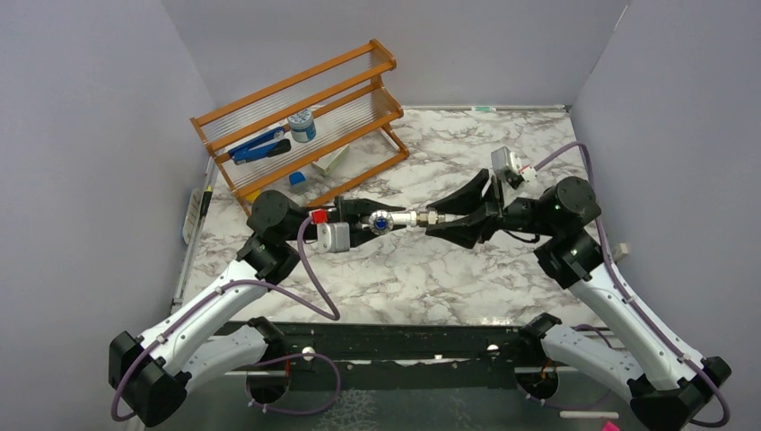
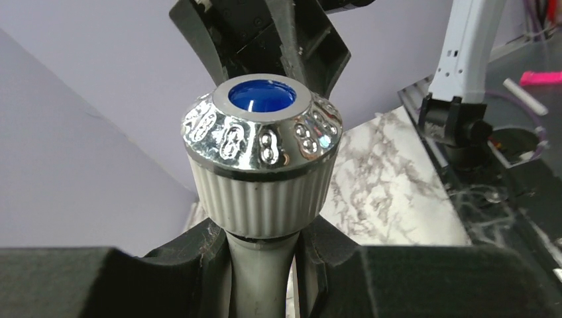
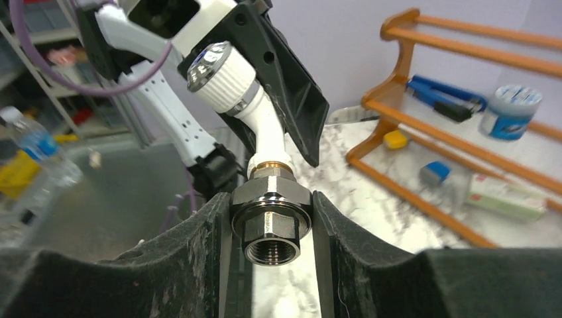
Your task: Install the water faucets
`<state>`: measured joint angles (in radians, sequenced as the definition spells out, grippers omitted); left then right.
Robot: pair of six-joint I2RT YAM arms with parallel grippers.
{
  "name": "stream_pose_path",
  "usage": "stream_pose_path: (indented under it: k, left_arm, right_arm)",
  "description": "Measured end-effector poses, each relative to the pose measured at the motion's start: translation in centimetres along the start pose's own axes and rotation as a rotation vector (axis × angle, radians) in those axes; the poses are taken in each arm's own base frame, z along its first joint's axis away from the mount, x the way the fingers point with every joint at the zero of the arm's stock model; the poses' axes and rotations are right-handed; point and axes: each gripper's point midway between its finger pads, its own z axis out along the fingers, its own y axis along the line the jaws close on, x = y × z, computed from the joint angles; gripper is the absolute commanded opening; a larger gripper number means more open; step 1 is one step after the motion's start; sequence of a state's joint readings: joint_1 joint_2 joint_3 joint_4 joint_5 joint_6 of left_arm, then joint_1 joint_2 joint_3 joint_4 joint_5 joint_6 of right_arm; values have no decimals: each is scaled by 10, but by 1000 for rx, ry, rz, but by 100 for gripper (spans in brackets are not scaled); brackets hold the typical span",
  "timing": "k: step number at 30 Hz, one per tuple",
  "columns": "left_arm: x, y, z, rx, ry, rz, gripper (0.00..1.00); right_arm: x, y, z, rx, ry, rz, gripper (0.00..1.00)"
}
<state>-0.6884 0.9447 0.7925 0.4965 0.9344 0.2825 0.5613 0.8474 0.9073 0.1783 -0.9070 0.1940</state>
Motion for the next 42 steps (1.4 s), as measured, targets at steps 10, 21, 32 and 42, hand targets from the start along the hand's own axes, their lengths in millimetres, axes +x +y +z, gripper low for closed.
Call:
stream_pose_path:
  k: [10,21,32,42]
  left_arm:
    - [4,5,-5,-12,19,181,0]
    - [3,7,-5,-22,21,202,0]
    - [3,4,-4,-18,18,152,0]
    - [14,-6,-1,1,29,-51,0]
  right_arm:
    - [3,-4,4,61,0,278,47]
    - [8,-16,4,123,6,298,75]
    - [-19,-7,-3,102,-62,71,75]
    - [-23,-3,-3,14,-50,-258,76]
